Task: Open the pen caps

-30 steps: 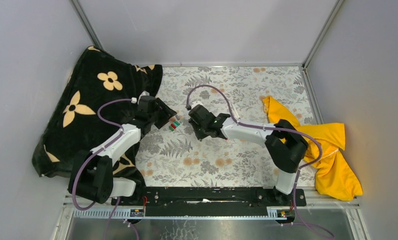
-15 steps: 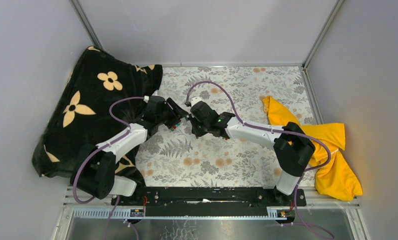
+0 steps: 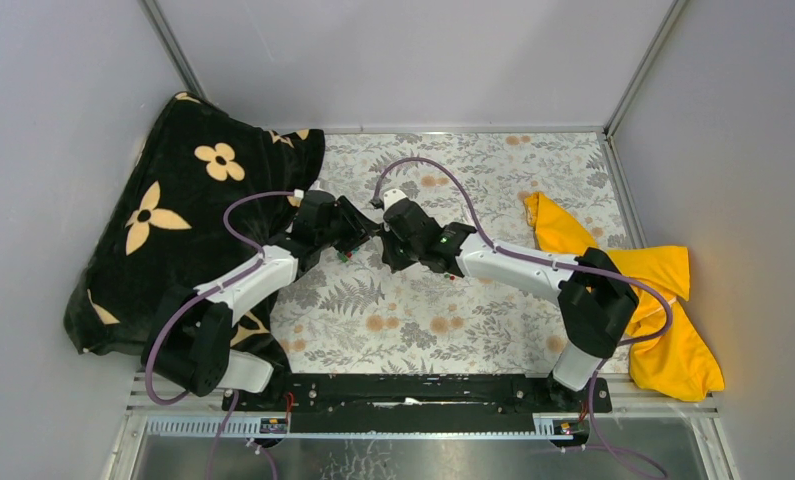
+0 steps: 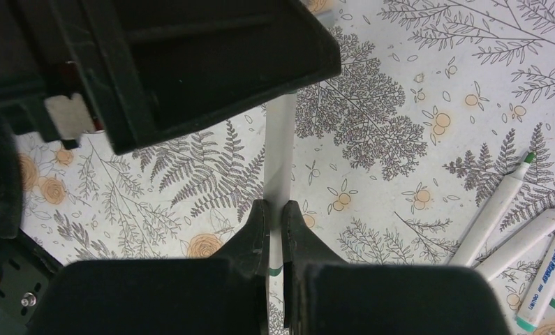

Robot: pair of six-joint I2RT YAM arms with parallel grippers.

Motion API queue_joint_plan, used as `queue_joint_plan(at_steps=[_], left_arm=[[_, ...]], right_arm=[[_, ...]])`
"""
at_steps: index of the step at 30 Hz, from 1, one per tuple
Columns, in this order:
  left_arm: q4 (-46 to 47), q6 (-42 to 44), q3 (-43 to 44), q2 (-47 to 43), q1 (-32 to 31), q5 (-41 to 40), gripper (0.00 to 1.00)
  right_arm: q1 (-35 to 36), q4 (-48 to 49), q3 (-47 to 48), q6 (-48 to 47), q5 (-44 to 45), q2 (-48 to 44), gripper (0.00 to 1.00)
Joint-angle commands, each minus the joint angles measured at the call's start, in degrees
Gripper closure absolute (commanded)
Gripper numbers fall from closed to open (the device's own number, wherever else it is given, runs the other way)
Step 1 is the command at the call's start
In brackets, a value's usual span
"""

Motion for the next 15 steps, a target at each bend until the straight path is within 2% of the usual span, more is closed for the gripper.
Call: queue_joint_plan(at_steps=[1, 7, 15], left_arm=[[3.29, -0.66, 1.51, 0.78, -0.54, -0.74, 0.51], [3.38, -0.60, 2.16, 0.58, -0.55, -1.33, 0.55], [3.81, -0.74, 2.53, 0.82, -0.64, -1.22, 0.75]], right_arm=[[0.56, 1.84, 0.87, -0.71, -0.18, -3.27, 1.00], [0.51, 1.60, 0.30, -0.76, -0.62, -3.88, 1.00], [0.56, 1.49, -0.49, -0.82, -0.37, -4.43, 1.00]])
